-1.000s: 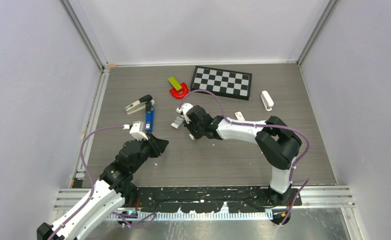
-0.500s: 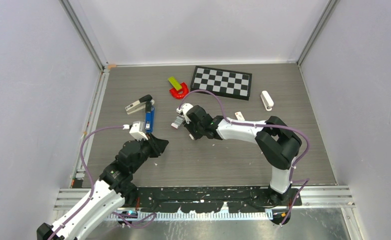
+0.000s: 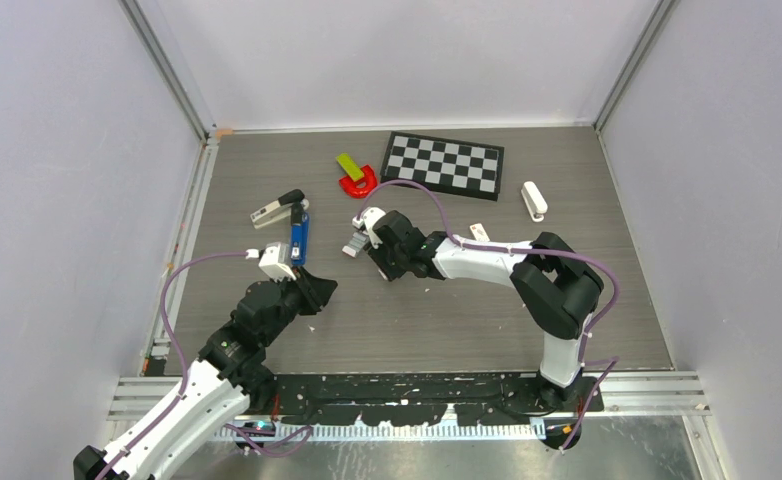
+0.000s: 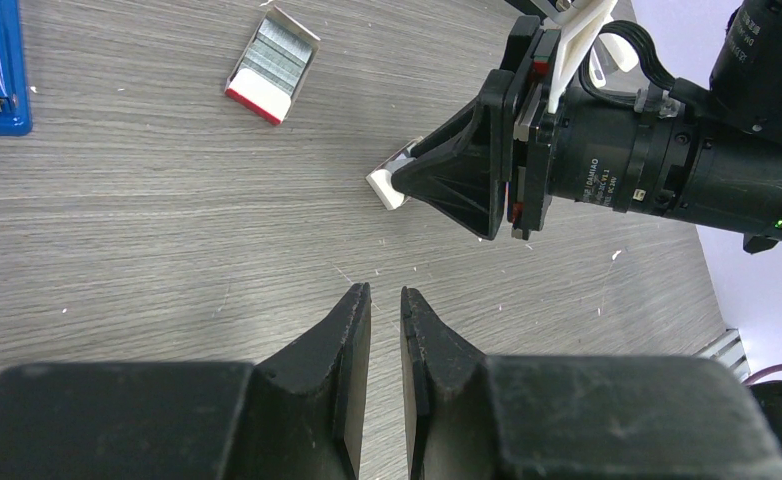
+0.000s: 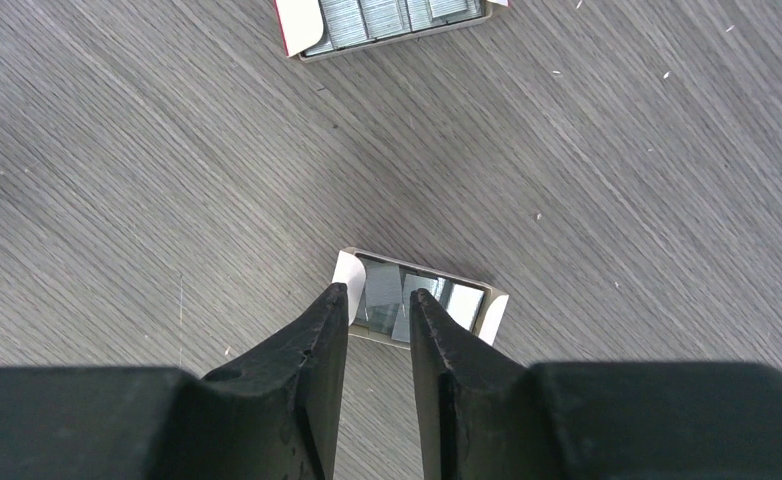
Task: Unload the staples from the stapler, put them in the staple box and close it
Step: Place the staple in the staple box.
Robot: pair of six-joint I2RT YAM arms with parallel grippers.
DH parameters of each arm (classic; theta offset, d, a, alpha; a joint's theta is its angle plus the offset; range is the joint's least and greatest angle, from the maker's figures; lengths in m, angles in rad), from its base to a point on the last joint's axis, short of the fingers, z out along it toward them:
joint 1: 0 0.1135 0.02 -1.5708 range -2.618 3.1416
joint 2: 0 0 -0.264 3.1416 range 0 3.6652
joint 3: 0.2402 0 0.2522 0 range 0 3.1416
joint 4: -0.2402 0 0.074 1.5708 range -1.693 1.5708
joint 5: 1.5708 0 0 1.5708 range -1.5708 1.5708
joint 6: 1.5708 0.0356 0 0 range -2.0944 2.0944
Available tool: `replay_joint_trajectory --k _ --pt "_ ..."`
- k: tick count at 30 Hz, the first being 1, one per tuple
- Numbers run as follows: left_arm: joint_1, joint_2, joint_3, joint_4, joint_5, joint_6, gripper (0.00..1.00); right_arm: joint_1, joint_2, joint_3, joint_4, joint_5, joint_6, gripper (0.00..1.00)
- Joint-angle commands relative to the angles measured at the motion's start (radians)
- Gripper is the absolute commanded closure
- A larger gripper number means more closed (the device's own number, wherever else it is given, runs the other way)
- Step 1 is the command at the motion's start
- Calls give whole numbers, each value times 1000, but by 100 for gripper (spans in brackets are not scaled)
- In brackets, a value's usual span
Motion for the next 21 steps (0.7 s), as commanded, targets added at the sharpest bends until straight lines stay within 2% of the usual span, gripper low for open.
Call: replay_joint_trajectory --k 1,21 --pt "3 -1 -2 43 1 -2 81 8 -44 -2 17 -9 -2 64" --pt "4 9 7 49 1 1 81 8 -55 4 -8 -16 -2 61"
